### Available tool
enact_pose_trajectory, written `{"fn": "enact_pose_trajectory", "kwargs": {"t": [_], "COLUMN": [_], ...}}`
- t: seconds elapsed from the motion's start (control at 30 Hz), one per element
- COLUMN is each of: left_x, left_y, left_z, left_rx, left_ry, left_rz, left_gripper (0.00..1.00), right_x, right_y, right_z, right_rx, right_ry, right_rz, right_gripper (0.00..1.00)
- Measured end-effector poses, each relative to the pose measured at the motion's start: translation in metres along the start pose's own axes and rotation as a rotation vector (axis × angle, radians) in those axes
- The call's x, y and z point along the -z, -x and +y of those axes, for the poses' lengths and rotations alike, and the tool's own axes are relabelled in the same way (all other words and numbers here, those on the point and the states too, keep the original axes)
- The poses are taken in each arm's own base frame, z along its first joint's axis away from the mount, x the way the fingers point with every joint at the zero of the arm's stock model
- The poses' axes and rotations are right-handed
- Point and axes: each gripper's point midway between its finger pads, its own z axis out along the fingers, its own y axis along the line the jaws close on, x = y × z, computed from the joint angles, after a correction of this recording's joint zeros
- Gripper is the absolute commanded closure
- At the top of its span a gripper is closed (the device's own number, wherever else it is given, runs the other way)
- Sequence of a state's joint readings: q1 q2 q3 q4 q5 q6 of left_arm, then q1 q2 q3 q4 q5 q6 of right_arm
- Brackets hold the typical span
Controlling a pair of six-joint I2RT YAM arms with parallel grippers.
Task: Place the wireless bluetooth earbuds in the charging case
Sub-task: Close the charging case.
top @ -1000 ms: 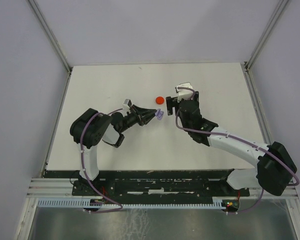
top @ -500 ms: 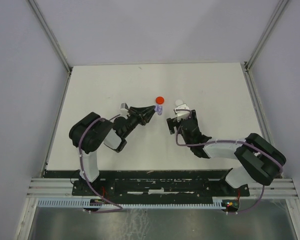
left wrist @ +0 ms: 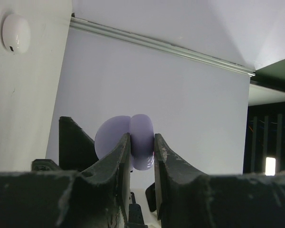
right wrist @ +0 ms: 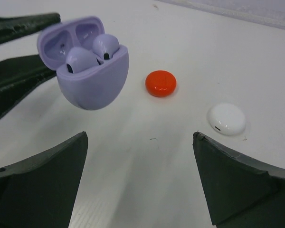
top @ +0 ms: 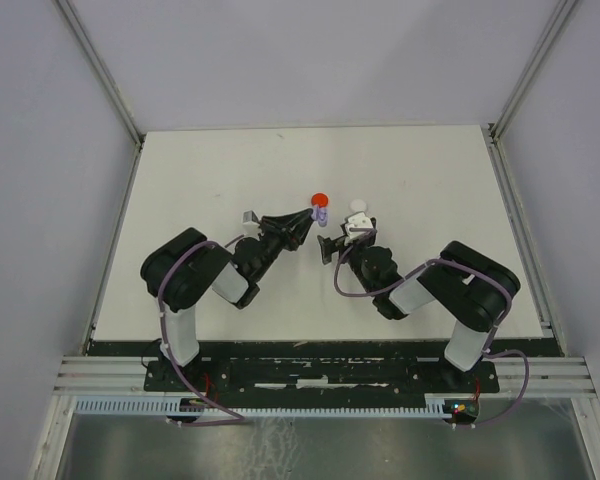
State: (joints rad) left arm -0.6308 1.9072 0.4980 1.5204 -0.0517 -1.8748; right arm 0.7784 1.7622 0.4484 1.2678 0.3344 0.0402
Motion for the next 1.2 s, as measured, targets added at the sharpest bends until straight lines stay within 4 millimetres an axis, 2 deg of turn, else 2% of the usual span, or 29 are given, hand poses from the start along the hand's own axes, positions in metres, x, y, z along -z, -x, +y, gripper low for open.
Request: {"fn": "enact_pose_trajectory", "kwargs": {"t": [0.2,0.43,1.2], "left_x": [0.000,0.001,0.004], "left_y": [0.004,0.005,0.004], "left_z": [0.017,0.032,0.036], "left_rx": [0.006,0.011,0.011], "left_ry": [0.039,0.074,0.086], "left_rz": [-0.009,-0.012,-0.005], "left_gripper": [0.97,0.97,0.97], "right_x": [-0.003,-0.005,0.000], "right_y": [0.018,0.020,0.024], "right_z": [0.004,0.003,-0.014], "right_rx": [-0.024,-0.018,0.086], "right_ry": [0.015,0.010,-0.065], "right_rz": [-0.074,-0.089,-0.094], "right_gripper": [0.01,0.01,0.01]}}
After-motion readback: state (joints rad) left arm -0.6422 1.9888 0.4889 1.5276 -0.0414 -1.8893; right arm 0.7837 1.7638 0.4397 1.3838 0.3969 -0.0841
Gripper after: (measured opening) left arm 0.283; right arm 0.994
